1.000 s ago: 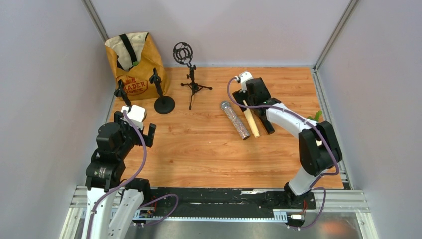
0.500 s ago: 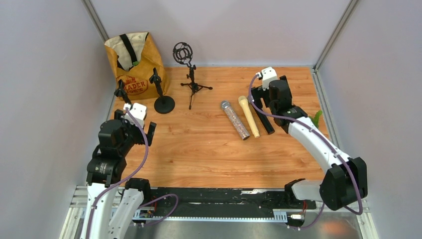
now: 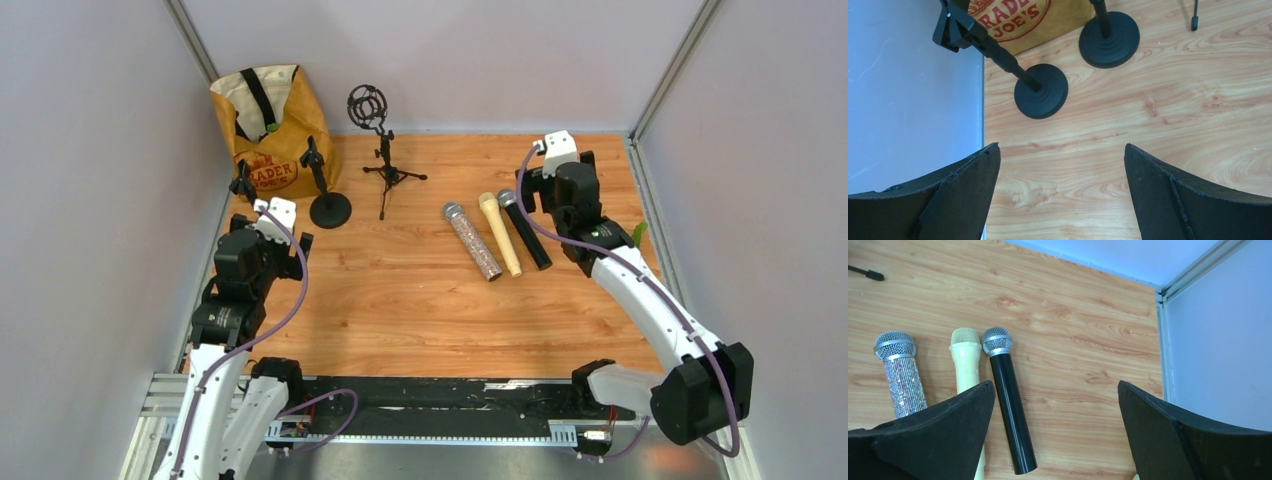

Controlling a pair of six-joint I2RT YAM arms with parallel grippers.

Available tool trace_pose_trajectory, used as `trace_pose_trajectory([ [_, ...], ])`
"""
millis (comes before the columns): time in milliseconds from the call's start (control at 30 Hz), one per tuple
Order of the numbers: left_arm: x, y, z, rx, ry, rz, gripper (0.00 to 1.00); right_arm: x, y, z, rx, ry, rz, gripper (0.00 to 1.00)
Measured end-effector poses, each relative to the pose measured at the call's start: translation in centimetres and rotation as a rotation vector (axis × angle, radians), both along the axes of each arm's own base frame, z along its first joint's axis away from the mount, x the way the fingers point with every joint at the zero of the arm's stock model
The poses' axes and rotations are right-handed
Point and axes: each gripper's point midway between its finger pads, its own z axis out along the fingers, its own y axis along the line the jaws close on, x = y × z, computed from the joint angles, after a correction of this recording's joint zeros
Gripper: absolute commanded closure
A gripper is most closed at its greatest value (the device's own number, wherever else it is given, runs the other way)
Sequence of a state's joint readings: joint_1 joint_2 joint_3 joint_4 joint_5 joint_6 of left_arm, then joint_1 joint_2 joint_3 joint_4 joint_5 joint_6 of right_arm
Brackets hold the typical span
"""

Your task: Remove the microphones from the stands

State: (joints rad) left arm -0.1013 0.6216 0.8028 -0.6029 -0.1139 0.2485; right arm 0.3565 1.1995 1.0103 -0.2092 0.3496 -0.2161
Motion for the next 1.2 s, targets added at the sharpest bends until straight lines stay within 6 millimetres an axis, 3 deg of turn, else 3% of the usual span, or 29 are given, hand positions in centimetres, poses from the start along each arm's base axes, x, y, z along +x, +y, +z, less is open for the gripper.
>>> trace_pose_trajectory([
  [367,0.5,0.7,-0.5,0.01,-0.06,0.038,0.0,-1.5,-2.5,4.7,0.044,-0.165,-0.061,0.0],
  [667,-0.3,-0.1,-1.8,-0.026,-0.091,0.005,0.0,-1.9,-5.4,5.5,0.046,-0.223,-0.131,0.0],
  [867,-0.4,-0.1,-1.3,-0.031,-0.116,0.006,0.0,-2.3,-5.8,6.0,0.056,-0.241,-0.128,0.0],
  [1200,-0.4,-0.1,-1.3,-0.033,-0.116,0.007,0.0,-4.0,-5.8,8.8,0.087,-0.328,-0.092,0.0],
])
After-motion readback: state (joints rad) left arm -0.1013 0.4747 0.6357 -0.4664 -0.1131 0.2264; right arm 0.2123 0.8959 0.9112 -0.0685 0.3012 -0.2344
